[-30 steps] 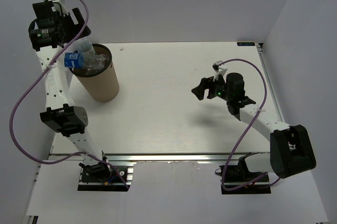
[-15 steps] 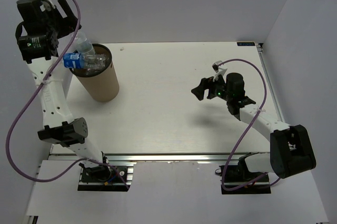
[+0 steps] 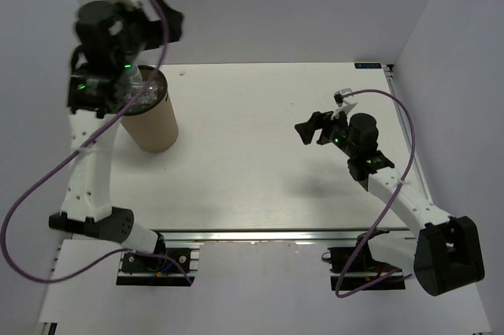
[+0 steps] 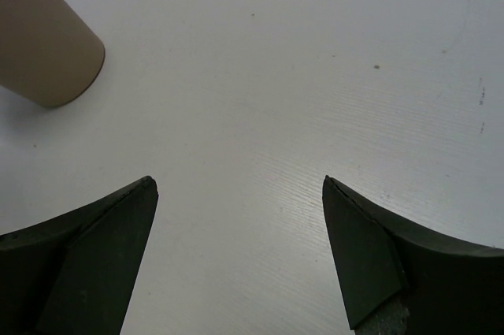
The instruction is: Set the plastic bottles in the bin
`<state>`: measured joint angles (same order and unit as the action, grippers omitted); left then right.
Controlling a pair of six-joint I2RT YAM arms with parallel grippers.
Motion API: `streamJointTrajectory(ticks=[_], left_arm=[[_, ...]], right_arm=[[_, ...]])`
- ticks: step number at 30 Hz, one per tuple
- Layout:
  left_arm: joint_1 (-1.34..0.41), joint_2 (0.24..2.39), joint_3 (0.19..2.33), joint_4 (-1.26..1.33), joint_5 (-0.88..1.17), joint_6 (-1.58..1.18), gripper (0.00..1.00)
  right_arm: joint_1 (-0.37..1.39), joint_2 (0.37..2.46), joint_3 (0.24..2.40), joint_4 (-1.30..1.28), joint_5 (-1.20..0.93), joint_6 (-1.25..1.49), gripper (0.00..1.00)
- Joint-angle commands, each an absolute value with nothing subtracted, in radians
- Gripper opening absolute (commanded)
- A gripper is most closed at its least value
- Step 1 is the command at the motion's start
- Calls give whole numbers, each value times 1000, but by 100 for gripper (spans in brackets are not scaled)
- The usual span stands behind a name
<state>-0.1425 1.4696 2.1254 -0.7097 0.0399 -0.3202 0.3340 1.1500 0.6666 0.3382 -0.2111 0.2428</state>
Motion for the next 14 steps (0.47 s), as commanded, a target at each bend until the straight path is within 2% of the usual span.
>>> streamJointTrajectory(ticks=[1, 5, 6, 10, 14], left_arm=[[-362, 1600, 2083, -707, -153, -279, 98], [-524, 1560, 1779, -460, -173, -288, 98], [-535, 1537, 1594, -395, -178, -304, 98], [-541, 1433, 1160, -85, -81, -373, 98], [-541, 1398, 1000, -17, -70, -411, 98]], right_arm=[[328, 1071, 614, 313, -137, 291, 89], [327, 1006, 569, 262, -86, 281, 89], [328, 987, 562, 238, -77, 282, 89], [328, 930, 488, 228, -34, 259, 89], [328, 882, 428, 337, -67, 268, 89]])
